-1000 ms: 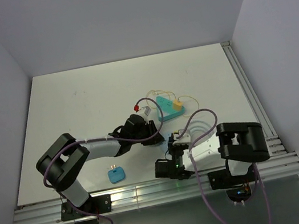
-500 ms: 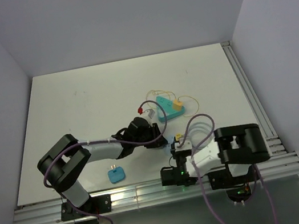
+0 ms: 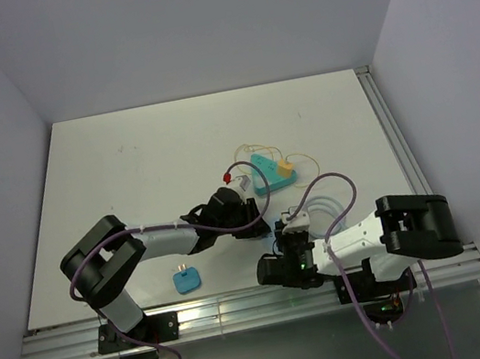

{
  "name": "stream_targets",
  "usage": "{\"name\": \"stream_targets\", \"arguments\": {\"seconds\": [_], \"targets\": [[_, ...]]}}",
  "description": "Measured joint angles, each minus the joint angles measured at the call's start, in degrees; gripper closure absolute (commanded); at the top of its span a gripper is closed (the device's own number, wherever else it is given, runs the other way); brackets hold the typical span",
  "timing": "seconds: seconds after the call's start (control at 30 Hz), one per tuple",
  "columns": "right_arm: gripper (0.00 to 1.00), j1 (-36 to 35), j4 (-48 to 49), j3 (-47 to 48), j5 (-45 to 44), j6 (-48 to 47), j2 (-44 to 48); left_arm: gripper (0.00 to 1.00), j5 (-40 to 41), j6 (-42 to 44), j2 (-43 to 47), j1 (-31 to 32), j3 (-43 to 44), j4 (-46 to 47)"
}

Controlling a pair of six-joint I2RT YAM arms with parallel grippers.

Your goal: Insert the plug

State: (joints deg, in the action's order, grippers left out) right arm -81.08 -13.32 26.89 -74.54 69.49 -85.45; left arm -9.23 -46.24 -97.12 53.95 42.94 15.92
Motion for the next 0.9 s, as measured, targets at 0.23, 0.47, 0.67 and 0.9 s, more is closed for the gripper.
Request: {"name": "stream_targets", "arguments": {"seconds": [0.23, 0.47, 0.67, 0.9], "targets": [[0.53, 0.6, -0.4, 0.0, 3.2, -0.5, 2.2, 0.58, 0.1, 0.0, 0.0, 0.0, 0.3, -0.8], [0.31, 0.2, -1.2, 0.0, 15.2, 0.6, 8.3, 0.57, 0.3, 0.0, 0.0, 0.0, 0.4, -1.1], [0.25, 0.2, -4.5, -0.3, 25.0, 2.2, 17.0, 0.57, 0.2, 0.0, 0.0, 0.3, 0.5, -1.1], [0.24, 2.7, -14.6, -0.3, 35.1, 3.2, 26.4, 0.57, 0.1, 0.0, 0.0, 0.5, 0.5, -1.2]]}}
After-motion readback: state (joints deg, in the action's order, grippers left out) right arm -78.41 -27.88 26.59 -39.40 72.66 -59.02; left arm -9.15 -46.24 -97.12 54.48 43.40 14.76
